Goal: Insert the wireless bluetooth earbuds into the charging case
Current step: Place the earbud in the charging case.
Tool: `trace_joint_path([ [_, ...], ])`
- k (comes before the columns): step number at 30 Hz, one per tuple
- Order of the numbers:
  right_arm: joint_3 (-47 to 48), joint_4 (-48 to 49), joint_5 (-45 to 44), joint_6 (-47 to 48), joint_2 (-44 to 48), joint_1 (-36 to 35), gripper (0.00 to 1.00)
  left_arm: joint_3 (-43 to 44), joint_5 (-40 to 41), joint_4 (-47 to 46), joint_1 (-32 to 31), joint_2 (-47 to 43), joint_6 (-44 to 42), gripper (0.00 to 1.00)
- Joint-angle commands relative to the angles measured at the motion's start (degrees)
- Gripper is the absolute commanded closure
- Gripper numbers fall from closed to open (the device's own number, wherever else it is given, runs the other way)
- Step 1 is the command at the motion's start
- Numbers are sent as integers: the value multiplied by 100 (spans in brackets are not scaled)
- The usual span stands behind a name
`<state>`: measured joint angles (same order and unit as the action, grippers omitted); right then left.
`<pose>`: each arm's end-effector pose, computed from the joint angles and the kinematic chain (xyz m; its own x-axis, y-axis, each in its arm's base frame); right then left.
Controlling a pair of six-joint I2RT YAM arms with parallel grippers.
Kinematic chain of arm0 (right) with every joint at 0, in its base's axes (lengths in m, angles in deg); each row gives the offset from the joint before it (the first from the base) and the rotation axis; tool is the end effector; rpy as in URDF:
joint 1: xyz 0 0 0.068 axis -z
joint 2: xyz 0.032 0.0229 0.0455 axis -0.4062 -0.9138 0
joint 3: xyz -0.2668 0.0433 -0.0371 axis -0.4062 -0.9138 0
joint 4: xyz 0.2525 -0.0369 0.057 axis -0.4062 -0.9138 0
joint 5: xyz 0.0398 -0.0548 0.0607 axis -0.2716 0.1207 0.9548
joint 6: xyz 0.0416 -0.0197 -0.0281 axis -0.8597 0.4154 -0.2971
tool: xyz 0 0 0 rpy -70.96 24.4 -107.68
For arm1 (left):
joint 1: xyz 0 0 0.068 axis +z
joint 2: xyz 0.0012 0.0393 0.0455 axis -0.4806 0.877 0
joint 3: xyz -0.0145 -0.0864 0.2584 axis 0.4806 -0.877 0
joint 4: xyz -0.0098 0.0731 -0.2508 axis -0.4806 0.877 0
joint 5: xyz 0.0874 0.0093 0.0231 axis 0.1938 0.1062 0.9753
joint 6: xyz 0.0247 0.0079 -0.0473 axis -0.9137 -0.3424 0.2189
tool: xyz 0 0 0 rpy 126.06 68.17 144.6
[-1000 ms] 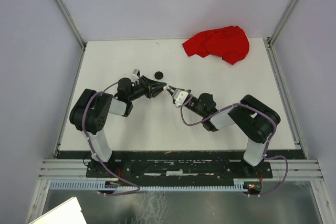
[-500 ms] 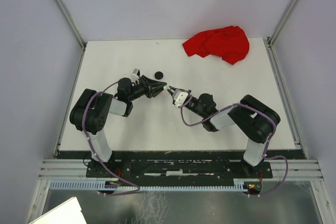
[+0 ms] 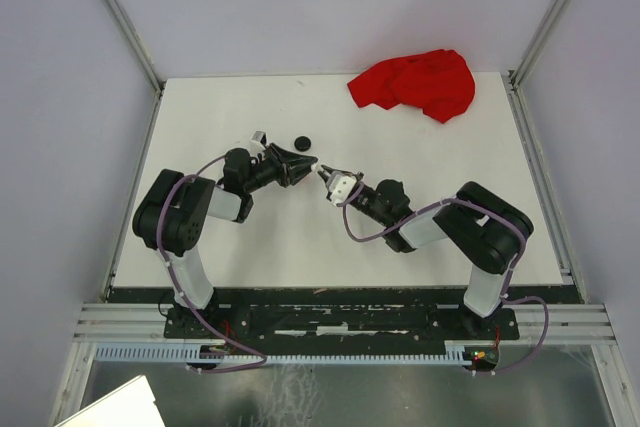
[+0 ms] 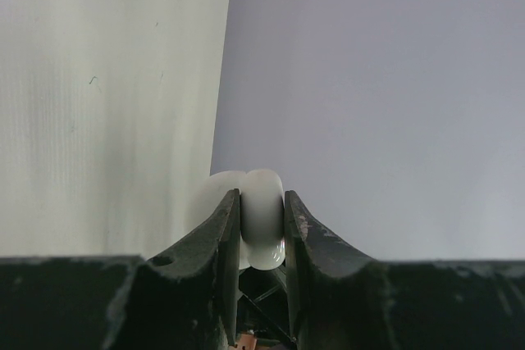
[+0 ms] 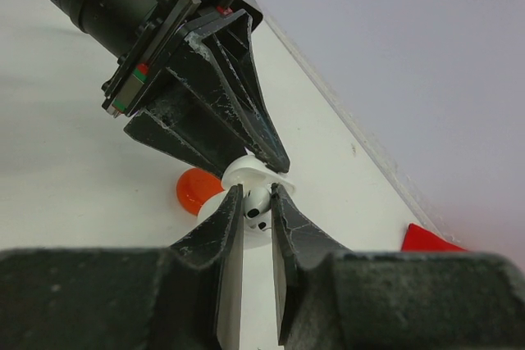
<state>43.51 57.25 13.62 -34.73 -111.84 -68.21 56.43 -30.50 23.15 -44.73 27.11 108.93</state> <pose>0.2346 0.2388 0.1744 0.4839 -0.2154 -0.8482 -0.6780 0.5206 -0.5190 0.3174 -0.1141 0.1508 -0.8115 -0.5815 0.0573 -0.0989 0.0400 -0.9943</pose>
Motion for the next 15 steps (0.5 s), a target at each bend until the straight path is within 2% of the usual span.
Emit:
trace_joint_path([
  [1,-46,-29,22,-48,178,-117,75,130,165,-476,-25,-173,248,97],
  [4,-25,-70,5,-69,201,-128,66,135,174,-495,-25,-142,254,97],
  [12,-33,97,-64,-75,216,-155,57,134,192,-531,-25,-77,261,97],
  [15,-58,628,-231,-218,252,-154,56,131,199,-532,-25,-47,234,97],
])
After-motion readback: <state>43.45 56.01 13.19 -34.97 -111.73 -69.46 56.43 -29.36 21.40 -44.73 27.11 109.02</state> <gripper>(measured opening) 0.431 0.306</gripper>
